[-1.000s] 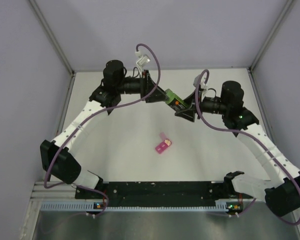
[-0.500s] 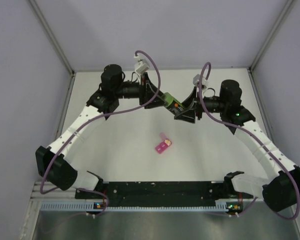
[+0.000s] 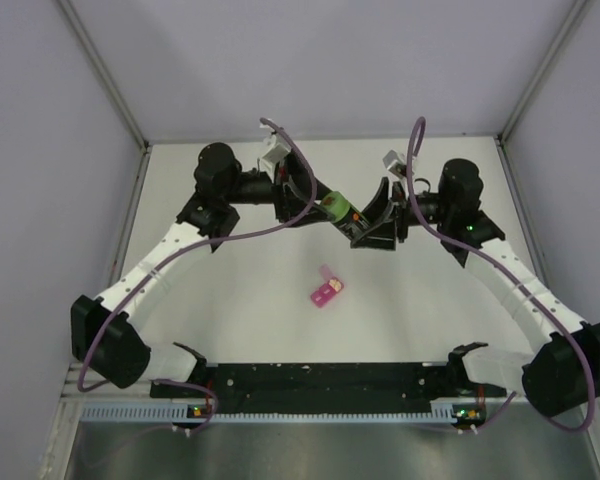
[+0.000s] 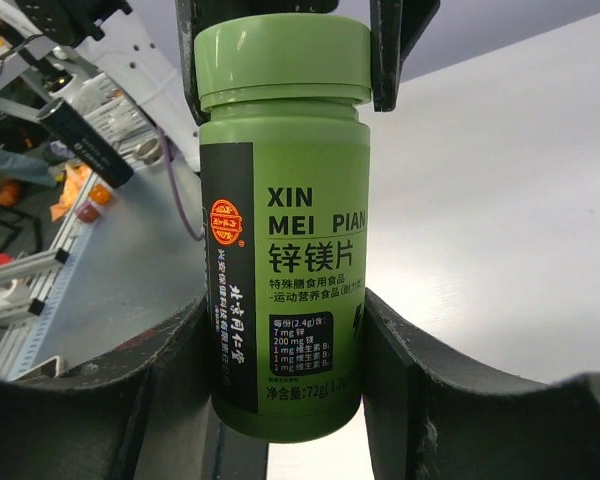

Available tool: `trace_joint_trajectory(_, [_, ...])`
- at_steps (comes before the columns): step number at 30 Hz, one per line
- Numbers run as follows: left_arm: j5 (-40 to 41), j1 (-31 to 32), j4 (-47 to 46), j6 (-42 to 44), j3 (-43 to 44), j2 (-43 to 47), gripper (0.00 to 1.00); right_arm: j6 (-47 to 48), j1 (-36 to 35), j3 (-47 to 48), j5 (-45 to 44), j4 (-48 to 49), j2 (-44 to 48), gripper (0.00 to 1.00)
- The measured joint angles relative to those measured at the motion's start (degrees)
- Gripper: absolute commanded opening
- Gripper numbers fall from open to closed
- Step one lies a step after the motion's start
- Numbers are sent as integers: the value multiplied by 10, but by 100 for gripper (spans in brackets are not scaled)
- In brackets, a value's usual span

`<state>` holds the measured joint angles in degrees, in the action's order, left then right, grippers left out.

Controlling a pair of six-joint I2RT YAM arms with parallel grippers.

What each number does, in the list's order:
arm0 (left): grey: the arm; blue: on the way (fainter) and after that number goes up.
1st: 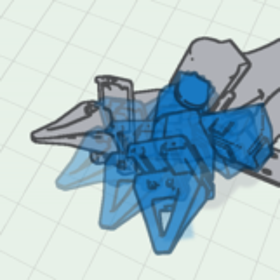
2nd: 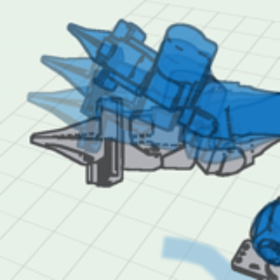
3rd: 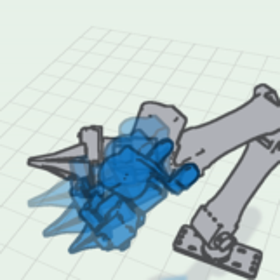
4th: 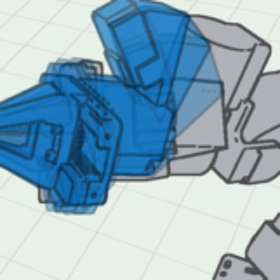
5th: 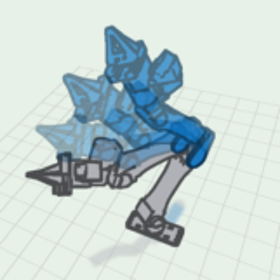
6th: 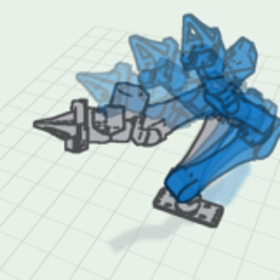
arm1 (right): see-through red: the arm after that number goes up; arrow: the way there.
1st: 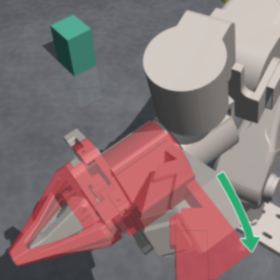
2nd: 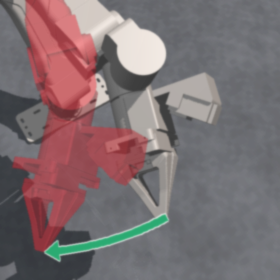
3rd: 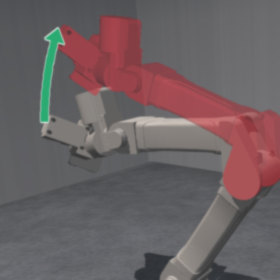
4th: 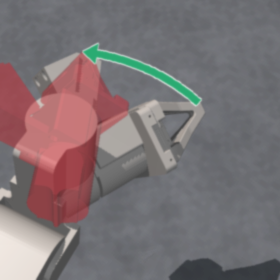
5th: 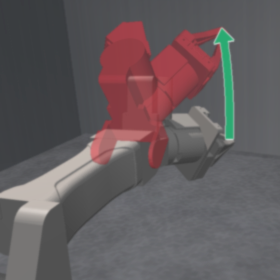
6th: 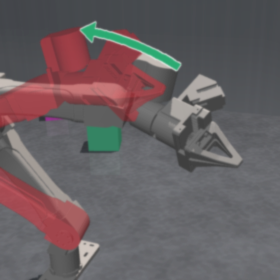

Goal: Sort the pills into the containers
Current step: Screw the lid of the pill bottle onto the pill bottle.

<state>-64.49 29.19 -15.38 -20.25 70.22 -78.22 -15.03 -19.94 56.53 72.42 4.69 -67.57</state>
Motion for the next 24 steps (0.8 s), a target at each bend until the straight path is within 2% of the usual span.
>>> trace_joint_trajectory(4, [-13, 7, -56, -22, -9, 0, 4, -33, 0, -3, 34, 39, -7, 0])
trace_joint_trajectory(6, [-18, 10, -75, -29, -11, 0, 12, -47, 0, -7, 50, 56, -7, 0])
trace_joint_trajectory(14, [-24, 18, -99, -42, -11, -1, 66, -40, 0, -6, 67, 61, -7, 0])
trace_joint_trajectory(19, [-24, 35, -53, -26, -15, -2, 99, -2, -3, -2, 37, 35, -1, 0])
trace_joint_trajectory(24, [-23, 47, 20, 3, -14, -4, 99, 28, -4, 6, 5, 14, 9, 0])
